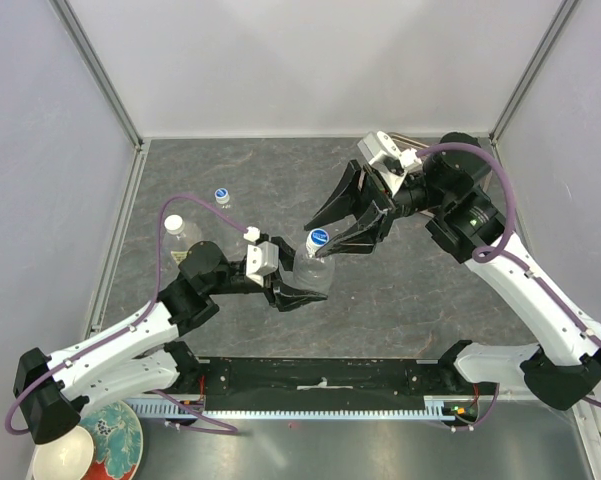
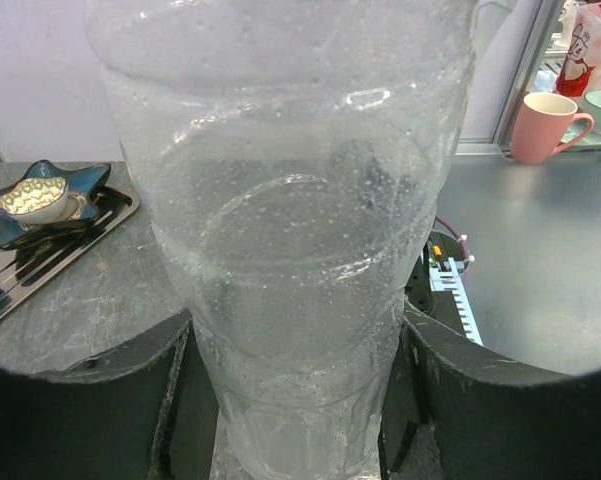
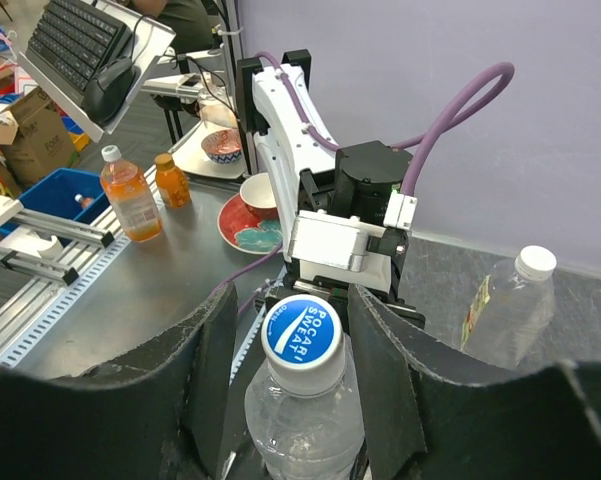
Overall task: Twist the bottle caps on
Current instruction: Screw the bottle cap onto the plastic bottle.
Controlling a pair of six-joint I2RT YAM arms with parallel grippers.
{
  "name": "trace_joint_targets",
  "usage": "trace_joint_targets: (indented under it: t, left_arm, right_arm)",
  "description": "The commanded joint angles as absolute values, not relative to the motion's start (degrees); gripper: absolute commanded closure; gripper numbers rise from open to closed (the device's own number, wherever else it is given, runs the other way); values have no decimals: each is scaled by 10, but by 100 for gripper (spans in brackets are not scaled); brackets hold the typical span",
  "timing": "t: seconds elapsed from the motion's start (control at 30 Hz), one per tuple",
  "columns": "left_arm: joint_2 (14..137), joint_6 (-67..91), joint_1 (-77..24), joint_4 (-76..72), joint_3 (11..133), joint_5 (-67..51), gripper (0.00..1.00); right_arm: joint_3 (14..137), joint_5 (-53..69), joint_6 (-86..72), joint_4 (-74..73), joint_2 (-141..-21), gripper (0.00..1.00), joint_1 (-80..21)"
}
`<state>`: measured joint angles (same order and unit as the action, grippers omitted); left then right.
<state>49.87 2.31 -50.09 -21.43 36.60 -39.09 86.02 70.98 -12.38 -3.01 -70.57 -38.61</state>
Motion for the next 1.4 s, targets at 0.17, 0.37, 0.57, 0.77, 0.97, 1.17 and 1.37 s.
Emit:
trace_joint_targets:
  t: [0.17,0.37,0.57,0.77,0.97,1.17,1.37]
  left_arm:
    - [494,54,-493,-247,387,-366,98]
    - [493,56,-490,-246,386,-361,98]
    - [494,62,-486,-247,389,-351,98]
    - [499,68,-484,-247,394,-334,98]
    - [505,57,-483,-248,400,-301,98]
    - [505,17,-478,-257,405,-220,98]
    - [510,1,-475,-265,413,-178,98]
  right_arm:
    - [810,726,-249,161,-688,50,-382]
    - [778,728,-343,287,-691,67,-374]
    - [772,728,-329,265,-693,69,-371]
    - [787,721,-258,163,-700,74,-371]
    - [785,704,-220,88,-715,83,-371]
    - [792,613,-112,-91,-719,92,-366]
    - [752,494,-97,-151,-712,97,-369]
